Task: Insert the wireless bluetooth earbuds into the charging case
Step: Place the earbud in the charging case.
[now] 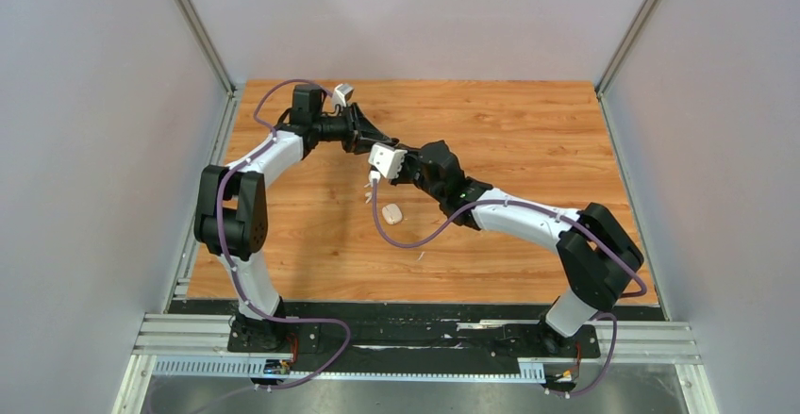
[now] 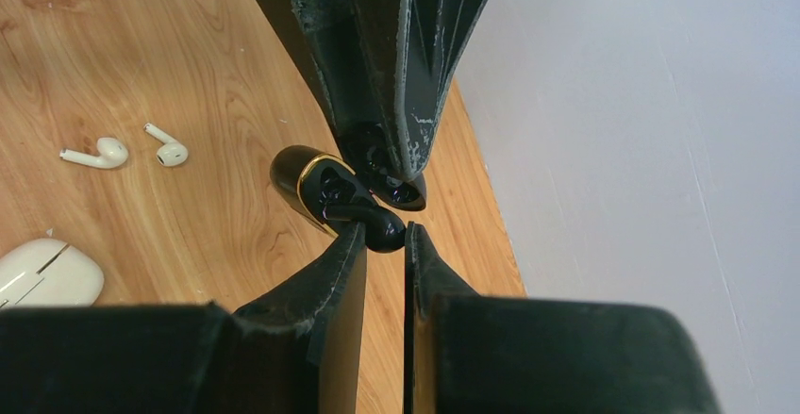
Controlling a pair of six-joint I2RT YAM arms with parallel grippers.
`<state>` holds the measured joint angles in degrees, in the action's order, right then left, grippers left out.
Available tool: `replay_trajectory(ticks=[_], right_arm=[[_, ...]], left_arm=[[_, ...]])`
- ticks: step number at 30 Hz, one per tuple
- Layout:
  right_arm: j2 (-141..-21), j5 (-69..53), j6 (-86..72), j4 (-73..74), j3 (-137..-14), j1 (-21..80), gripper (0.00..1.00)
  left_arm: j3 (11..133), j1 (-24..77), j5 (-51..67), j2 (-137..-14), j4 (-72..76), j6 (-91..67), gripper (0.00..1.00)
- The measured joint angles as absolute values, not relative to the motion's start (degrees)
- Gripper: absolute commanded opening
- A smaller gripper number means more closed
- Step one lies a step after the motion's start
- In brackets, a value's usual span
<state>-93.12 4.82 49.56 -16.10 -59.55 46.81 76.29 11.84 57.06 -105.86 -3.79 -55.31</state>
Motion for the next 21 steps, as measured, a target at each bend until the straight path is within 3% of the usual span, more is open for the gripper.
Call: replay_trajectory(ticks=[21], right_arm=[[-96.4,5.1,49.5,-17.5,-62.1,46.8,0.0]], left_arm=[[76.1,11.4,57.0,-105.8,-3.0,-55.5,0.0]])
